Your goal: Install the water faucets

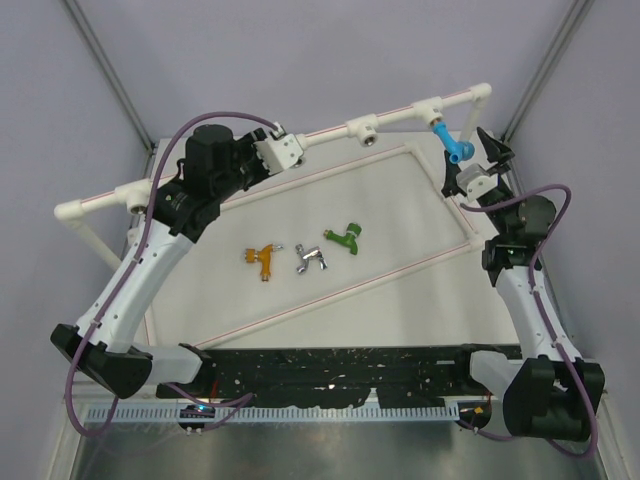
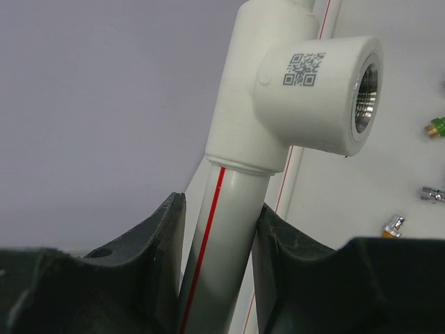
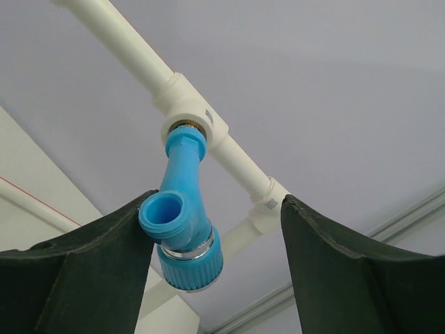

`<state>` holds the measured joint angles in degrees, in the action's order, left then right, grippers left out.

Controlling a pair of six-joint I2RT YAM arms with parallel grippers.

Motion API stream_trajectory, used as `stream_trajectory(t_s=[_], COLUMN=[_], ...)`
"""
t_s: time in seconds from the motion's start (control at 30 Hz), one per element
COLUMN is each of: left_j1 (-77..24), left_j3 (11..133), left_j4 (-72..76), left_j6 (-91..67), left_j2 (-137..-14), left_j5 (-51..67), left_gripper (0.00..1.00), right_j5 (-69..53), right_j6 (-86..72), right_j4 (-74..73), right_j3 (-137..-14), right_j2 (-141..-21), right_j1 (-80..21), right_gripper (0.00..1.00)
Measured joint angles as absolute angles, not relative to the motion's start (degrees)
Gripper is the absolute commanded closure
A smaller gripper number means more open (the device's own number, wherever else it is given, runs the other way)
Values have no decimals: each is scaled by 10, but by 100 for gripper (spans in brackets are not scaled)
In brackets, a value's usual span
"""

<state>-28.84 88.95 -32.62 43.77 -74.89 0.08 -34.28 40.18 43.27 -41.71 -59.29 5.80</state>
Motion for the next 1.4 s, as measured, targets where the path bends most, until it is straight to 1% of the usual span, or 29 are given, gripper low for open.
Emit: stream_trajectory(t_s=[0.07, 0.1, 0.13, 0.2, 0.23, 0.27, 0.3, 0.33, 0.37, 0.47, 0.57, 0.67, 0.83, 0.93, 1.03, 1.1, 1.17, 1.2, 1.23, 1.27, 1.3, 1.33, 1.37, 1.4], left_j1=[-288, -288, -288, -288, -288, -289, -289, -289, -289, -289, -289, -289, -292, -294, -295, -296, -296, -296, -296, -297, -297, -297, -297, -299], left_j3=[890, 890, 890, 890, 890, 890, 890, 891, 891, 891, 891, 892, 895, 896, 896, 896, 896, 896, 896, 896, 896, 896, 896, 897], left_j4=[-327, -327, -327, -328, -328, -327, -327, -327, -326, -325, -325, -324, -328, -330, -331, -331, -331, -331, -331, -330, -331, -330, -336, -335], left_j6=[437, 436, 436, 435, 435, 434, 433, 432, 432, 427, 424, 423, 420, 419, 419, 418, 416, 415, 413, 411, 410, 408, 407, 405], left_j2=[-749, -749, -749, -749, -749, -749, -749, -749, -749, -749, -749, -749, -749, -749, -749, -749, -749, -749, -750, -750, -750, -750, -751, -751], left_j5=[1, 1, 1, 1, 2, 3, 2, 2, 3, 4, 4, 5, 6, 3, -1, -4, -7, -10, -11, -14, -18, -20, -25, -29], left_gripper=[100, 100, 100, 100, 100, 100, 100, 100, 100, 100, 100, 100, 100, 100, 100, 100, 100, 100, 100, 100, 100, 100, 100, 100], right_j5=[-355, -364, -365, -377, -385, -393, -401, -404, -404, -406, -402, -385, -335, -294, -266, -256, -251, -250, -250, -251, -252, -254, -253, -254], right_j6=[401, 400, 400, 394, 390, 387, 383, 389, 397, 385, 328, 240, 68, -24, -64, -75, -75, -74, -74, -74, -73, -84, -111, -138], right_j4=[432, 432, 432, 428, 422, 415, 409, 410, 409, 399, 401, 421, 509, 511, 493, 475, 457, 447, 435, 423, 411, 394, 368, 339], right_j3=[-423, -427, -428, -433, -436, -438, -438, -438, -442, -446, -449, -447, -408, -403, -406, -410, -416, -421, -425, -430, -436, -444, -455, -470], right_j2=[-598, -602, -603, -608, -611, -613, -614, -616, -616, -616, -616, -616, -612, -606, -598, -594, -591, -590, -588, -587, -587, -586, -585, -584], right_j1=[58, 58, 58, 58, 58, 57, 56, 55, 55, 56, 57, 57, 55, 44, 37, 34, 32, 32, 32, 32, 32, 32, 32, 32], right_gripper=[31, 36, 39, 57, 63, 74, 78, 89, 91, 94, 94, 95, 95, 95, 95, 94, 72, 58, 53, 43, 39, 28, 24, 17])
